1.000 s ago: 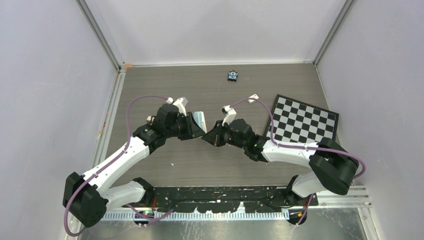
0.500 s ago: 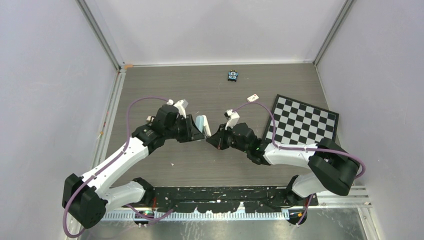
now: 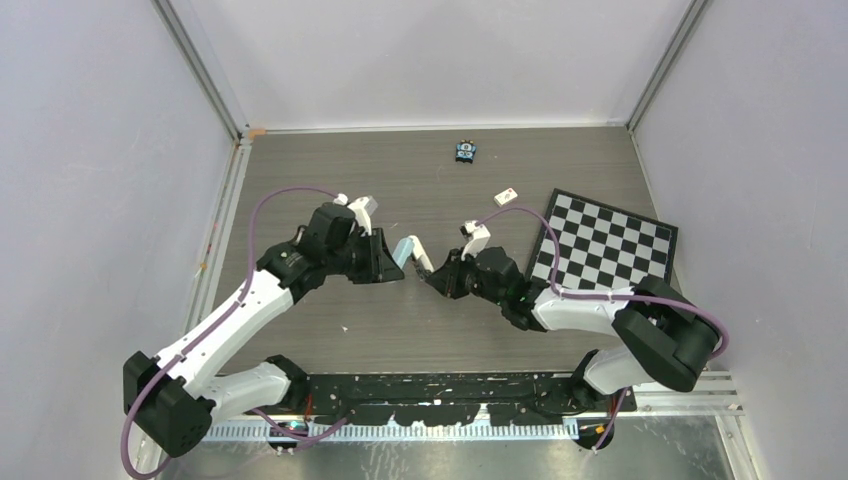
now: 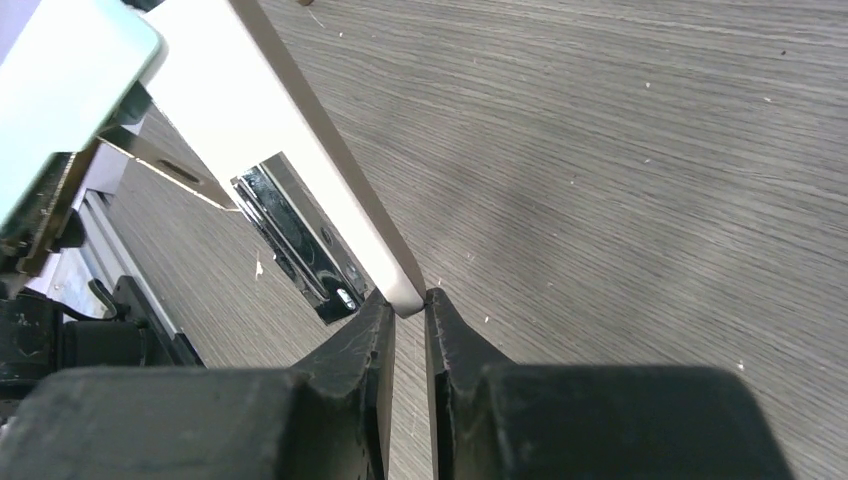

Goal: Load the staples into the stapler

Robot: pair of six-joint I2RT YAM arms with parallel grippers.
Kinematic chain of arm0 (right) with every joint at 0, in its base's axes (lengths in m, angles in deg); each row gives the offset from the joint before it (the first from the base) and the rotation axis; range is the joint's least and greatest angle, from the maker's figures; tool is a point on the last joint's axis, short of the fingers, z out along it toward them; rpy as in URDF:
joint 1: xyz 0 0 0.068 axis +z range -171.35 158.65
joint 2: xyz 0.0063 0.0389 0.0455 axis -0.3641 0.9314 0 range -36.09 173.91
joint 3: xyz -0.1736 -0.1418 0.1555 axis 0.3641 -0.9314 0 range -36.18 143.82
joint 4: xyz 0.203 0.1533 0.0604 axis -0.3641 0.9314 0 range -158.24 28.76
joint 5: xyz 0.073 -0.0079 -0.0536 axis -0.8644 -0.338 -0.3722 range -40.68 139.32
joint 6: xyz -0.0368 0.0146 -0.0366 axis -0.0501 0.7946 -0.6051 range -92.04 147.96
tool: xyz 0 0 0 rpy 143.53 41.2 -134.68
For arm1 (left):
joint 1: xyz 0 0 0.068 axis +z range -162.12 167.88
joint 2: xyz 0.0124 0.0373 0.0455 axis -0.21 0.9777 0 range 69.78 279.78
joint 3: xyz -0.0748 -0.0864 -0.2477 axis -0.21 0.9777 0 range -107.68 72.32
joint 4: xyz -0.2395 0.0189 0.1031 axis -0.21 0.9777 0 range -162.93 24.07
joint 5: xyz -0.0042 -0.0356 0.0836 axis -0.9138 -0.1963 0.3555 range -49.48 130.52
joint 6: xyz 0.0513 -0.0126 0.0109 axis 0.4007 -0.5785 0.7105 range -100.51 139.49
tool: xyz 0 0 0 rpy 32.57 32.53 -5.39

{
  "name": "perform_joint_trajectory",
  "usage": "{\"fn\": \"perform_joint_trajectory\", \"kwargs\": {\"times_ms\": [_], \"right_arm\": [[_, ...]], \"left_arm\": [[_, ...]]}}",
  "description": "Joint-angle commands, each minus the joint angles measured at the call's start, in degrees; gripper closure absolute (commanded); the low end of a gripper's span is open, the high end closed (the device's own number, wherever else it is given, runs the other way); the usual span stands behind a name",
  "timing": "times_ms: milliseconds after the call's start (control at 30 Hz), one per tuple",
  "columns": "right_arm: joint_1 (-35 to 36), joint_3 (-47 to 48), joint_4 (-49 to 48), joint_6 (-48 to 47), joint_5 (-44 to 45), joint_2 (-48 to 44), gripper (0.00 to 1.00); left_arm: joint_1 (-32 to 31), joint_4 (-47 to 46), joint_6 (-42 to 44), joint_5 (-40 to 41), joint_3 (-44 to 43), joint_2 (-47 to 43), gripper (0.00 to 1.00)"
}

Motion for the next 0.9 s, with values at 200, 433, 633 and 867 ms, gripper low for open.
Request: {"fn": "perform_joint_trajectory", "kwargs": {"times_ms": [200,433,633,867], "right_arm": [[-1.8,-1.7,0.1,-4.9,0.1,0.7,0.79],[-1.7,0.5,4.3,-5.5,-3.6,0.4,0.74],[-1.5,5.5,8.3,8.6,-4.6,-5.3,0.44],[5.3,11.9,4.5,11.7,-0.7,-3.0,0.3]], "left_arm": [[0.6,9.8,7.5,1.5,-7.4,-2.7,1.0],[0.6,10.1,7.6,4.6,-8.6,-1.6,1.0],[0.7,6.7,4.0,4.6,-7.9,-0.8,1.0],[0.6,-1.8,-4.3,4.7,-2.1,-4.1,1.0]]}}
